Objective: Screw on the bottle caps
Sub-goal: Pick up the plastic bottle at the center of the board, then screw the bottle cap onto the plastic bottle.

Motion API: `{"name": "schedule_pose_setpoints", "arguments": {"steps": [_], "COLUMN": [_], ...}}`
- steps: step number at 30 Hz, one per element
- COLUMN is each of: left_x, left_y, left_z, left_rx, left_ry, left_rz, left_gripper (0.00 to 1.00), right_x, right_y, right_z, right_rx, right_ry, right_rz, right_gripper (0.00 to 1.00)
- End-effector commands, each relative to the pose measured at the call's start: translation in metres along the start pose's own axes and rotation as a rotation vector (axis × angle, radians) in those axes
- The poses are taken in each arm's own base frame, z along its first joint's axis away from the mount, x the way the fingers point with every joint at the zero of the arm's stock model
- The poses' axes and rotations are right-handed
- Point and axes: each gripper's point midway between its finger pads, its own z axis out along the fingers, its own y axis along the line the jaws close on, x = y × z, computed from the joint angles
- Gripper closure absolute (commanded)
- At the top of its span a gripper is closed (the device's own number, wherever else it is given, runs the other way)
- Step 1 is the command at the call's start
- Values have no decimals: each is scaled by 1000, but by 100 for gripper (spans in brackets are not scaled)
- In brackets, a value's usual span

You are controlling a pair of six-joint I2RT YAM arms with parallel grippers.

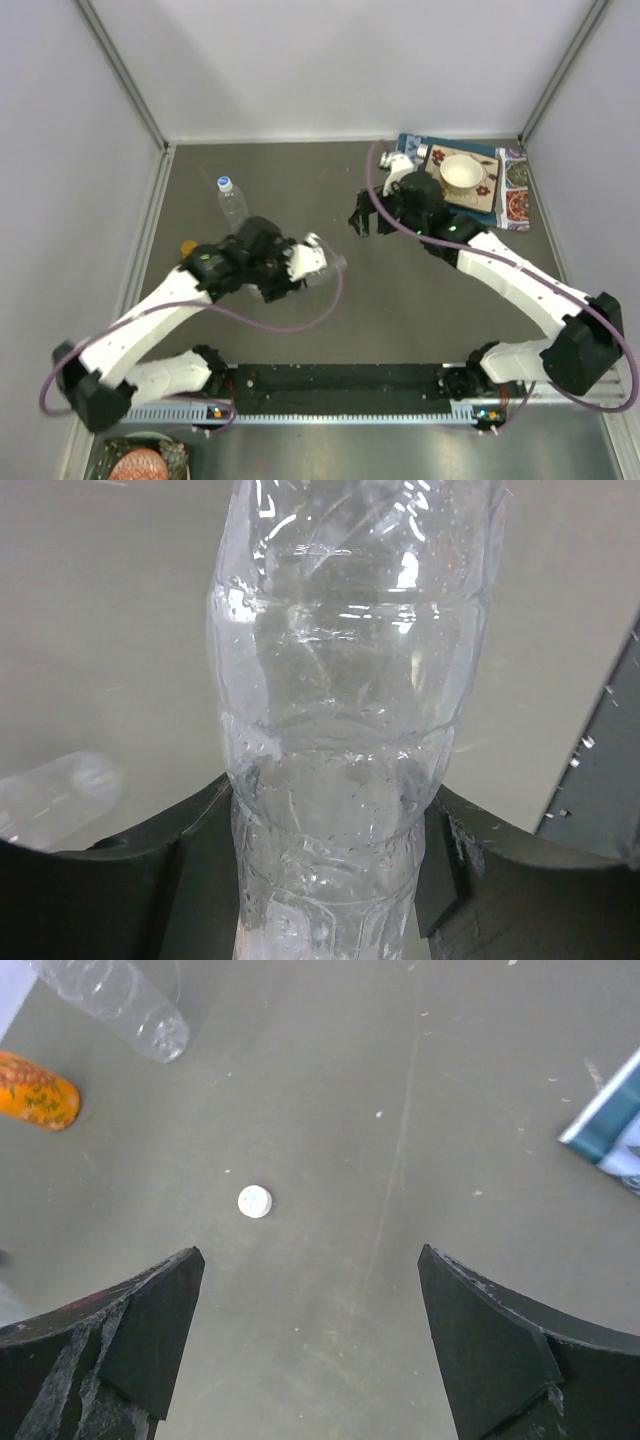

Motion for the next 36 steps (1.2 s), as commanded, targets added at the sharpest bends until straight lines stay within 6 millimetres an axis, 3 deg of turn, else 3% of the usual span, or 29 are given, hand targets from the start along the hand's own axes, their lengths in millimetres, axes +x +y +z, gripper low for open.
{"name": "schedule_pose_setpoints", "arguments": {"steps": [1, 3, 6, 10, 11, 13, 14, 15, 18, 23, 32, 36], "left_x": [-17, -8, 10, 44, 48, 56, 58, 59, 64, 60, 54, 55], "left_y": [26, 32, 35, 33, 34, 37, 39, 40, 42, 46, 49, 46], "left_z": [-101, -126, -144, -140, -142, -144, -145, -146, -140, -138, -139, -136], "left_rx": [-116, -200, -312, -409, -433, -484, -503, -520, -523, -523, -519, -510], "left_ry": [-160, -193, -217, -168, -161, -152, -154, -157, -143, -160, -186, -188], "left_rz": [-32, -67, -123, -191, -202, -226, -236, -242, -269, -287, -316, -332], "left_gripper": [50, 49, 49, 51, 51, 52, 53, 54, 55, 56, 57, 57], "right_x": [0, 11, 27, 51, 50, 66, 63, 74, 77, 94, 129, 135], "right_y": [25, 32, 43, 62, 67, 76, 80, 80, 90, 91, 90, 94], "right_z": [35, 60, 91, 119, 126, 139, 142, 150, 158, 171, 176, 180], "right_rx": [-35, -34, -46, -58, -59, -65, -63, -56, -57, -21, 11, 13], "right_ry": [-21, -23, -1, 61, 59, 95, 88, 114, 120, 173, 252, 252], "right_rz": [-98, -104, -109, -136, -144, -167, -172, -179, -200, -227, -271, -265], "right_gripper": [10, 10, 11, 11, 12, 12, 12, 12, 14, 19, 20, 21]}}
